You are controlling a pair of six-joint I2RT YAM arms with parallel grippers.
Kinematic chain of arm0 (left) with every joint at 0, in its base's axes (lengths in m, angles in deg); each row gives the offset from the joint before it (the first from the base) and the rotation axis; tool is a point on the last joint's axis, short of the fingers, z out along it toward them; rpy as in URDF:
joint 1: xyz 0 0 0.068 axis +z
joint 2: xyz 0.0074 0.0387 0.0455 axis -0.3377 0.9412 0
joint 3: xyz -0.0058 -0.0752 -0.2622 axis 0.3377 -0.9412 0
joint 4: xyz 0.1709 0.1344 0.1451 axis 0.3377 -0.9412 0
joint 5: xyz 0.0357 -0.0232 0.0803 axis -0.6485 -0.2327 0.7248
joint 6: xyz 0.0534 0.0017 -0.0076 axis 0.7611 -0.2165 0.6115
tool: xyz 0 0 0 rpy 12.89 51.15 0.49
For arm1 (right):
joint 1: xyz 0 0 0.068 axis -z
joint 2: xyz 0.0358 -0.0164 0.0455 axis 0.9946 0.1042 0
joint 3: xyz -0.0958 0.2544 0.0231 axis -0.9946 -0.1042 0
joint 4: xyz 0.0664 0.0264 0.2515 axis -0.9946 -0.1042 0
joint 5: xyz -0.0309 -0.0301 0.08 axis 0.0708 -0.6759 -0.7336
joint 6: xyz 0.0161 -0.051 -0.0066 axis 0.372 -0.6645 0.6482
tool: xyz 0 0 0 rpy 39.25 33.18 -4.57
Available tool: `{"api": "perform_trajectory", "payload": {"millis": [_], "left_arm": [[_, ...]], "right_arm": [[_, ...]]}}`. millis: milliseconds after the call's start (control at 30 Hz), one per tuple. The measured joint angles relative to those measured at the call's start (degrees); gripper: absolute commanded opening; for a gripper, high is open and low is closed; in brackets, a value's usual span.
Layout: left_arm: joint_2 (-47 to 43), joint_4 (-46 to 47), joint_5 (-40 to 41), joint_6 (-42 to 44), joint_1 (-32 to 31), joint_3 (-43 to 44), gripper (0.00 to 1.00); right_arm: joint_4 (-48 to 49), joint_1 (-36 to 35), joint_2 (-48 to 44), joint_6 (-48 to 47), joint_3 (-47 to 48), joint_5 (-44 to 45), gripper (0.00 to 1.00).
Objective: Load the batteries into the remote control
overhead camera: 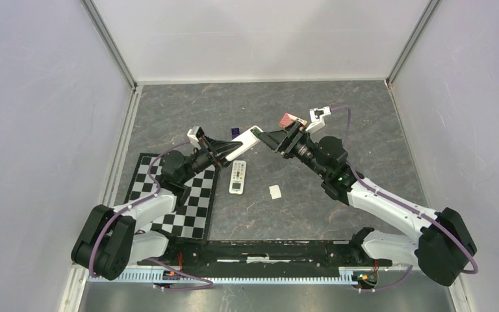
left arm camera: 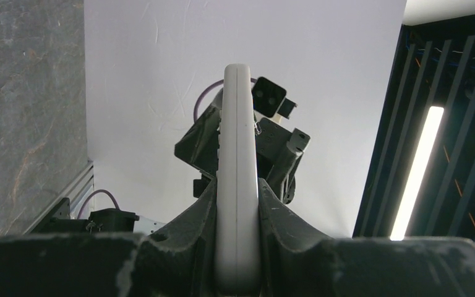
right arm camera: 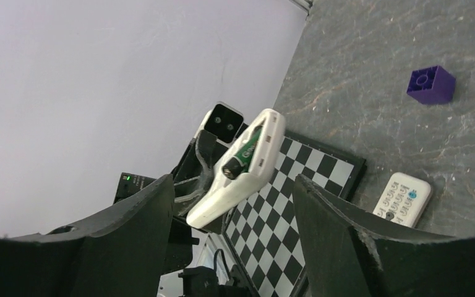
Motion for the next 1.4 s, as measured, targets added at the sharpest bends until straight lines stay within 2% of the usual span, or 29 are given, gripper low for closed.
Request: {"api": "perform_trajectory", "payload": {"millis": [167,400,667,733,800,833,900,1133,1267,1400], "left_arm": [[-1.2,-1.2,0.0,0.0,0.0,0.0,0.02],[-1.3,-1.7,0.1,0.0,0.0,-0.1,0.02],[-1.4,-2.2,0.0,0.1,0.0,-0.2,0.02],[-1.5,-2.6,0.0,0.2,0.0,-0.2,0.02],[-1.6,-3.0,0.0,0.3,0.0,-0.2,0.02],[-1.6,-3.1,0.0,0.3,0.0,-0.2,0.02],[-1.7,-3.3,0.0,0.3,0.0,-0.2,0.02],[-1.8,-3.8,0.0,0.3,0.0,-0.2,0.02],[-2.3,-4.1,0.0,0.4,0.0,-0.2,0.02],[-3.2,-4.6,0.0,0.9,0.0,-0.2,0.02]], "right_arm": [[0.0,0.1,1.6,2.5,0.0,-0.4,0.70],[1.3,0.4,3.1,4.9,0.0,-1.7,0.54],[2.0,0.5,4.9,6.9,0.0,-2.6,0.47],[2.2,0.6,5.0,7.3,0.0,-2.8,0.51],[2.5,0.7,5.1,7.7,0.0,-3.0,0.67],[2.7,0.8,5.1,7.9,0.0,-3.3,0.72],[3.2,0.8,5.2,8.2,0.0,-3.6,0.74],[4.0,1.4,5.2,8.3,0.0,-3.9,0.58],[4.2,2.1,5.2,8.9,0.0,-4.3,0.55],[4.8,2.8,5.6,10.1,0.0,-5.1,0.47]]}}
